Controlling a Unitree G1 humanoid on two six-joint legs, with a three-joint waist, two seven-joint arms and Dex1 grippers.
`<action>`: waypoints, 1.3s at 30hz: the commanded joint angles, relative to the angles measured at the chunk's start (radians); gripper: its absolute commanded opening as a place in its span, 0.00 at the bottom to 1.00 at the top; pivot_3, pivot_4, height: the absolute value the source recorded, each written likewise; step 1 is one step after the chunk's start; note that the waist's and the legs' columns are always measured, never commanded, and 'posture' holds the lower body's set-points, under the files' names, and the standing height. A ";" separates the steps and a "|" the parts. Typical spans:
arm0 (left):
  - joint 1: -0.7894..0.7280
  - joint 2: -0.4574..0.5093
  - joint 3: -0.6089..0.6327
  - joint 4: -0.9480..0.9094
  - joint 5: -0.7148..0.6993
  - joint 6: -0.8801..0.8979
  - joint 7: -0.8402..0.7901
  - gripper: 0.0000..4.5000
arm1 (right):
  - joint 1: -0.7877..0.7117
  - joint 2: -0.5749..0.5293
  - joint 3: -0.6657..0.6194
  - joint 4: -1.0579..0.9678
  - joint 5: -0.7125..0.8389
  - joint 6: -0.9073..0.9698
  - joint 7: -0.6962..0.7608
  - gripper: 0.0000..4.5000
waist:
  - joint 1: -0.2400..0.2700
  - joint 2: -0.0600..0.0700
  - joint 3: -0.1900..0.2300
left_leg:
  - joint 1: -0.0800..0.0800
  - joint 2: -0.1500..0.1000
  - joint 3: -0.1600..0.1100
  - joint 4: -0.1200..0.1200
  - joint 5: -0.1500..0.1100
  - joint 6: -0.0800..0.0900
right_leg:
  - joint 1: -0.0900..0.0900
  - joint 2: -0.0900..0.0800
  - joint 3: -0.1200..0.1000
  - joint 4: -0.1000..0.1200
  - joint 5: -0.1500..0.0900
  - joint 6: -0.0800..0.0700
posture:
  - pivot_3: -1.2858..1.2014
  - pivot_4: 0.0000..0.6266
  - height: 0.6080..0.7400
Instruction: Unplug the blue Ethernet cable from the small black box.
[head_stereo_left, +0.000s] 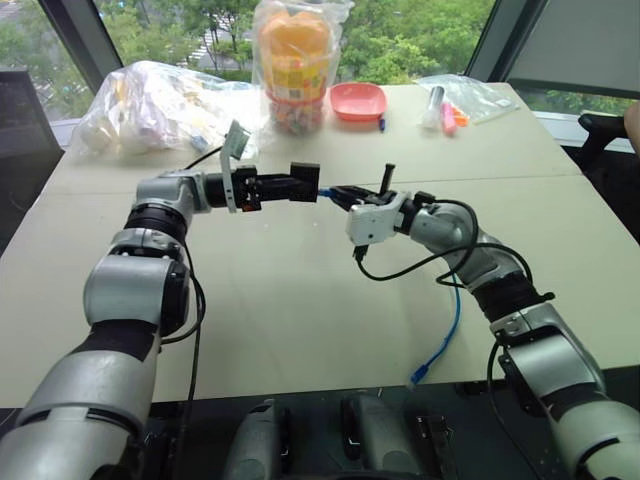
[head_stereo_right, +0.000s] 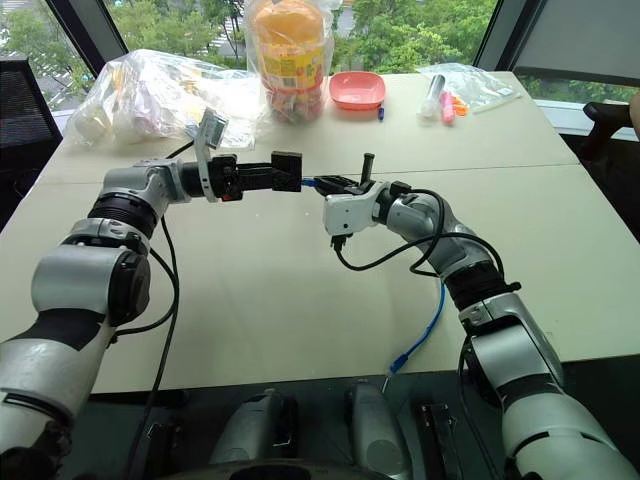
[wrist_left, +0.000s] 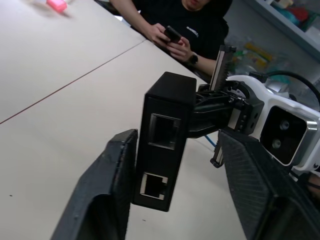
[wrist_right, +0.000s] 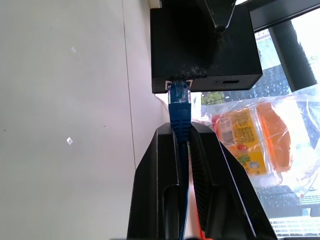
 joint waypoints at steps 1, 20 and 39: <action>-0.035 0.006 0.031 -0.009 0.007 -0.011 -0.023 0.13 | -0.006 -0.008 -0.009 -0.049 -0.001 0.004 -0.004 0.00 | 0.000 0.000 0.000 | 0.000 0.000 0.000 0.000 0.000 0.000 | 0.000 0.000 0.000 0.000 0.000 0.000 | 0.52 0.24 1.00; 0.042 0.041 0.131 -0.068 -0.031 0.088 -0.043 0.11 | 0.520 0.284 -0.362 -0.812 0.990 1.140 0.070 0.92 | 0.021 -0.001 0.000 | 0.000 0.002 -0.002 0.000 -0.001 0.001 | 0.000 -0.001 0.000 0.001 0.000 0.000 | 0.52 0.24 1.00; 0.365 0.091 0.148 -0.655 -0.263 0.496 -0.035 0.11 | 0.395 0.629 -0.433 -0.627 1.292 1.259 -0.115 0.92 | 0.024 -0.001 0.000 | 0.000 0.001 -0.003 0.001 -0.001 0.001 | 0.000 -0.004 -0.001 0.001 0.001 -0.001 | 0.52 0.24 1.00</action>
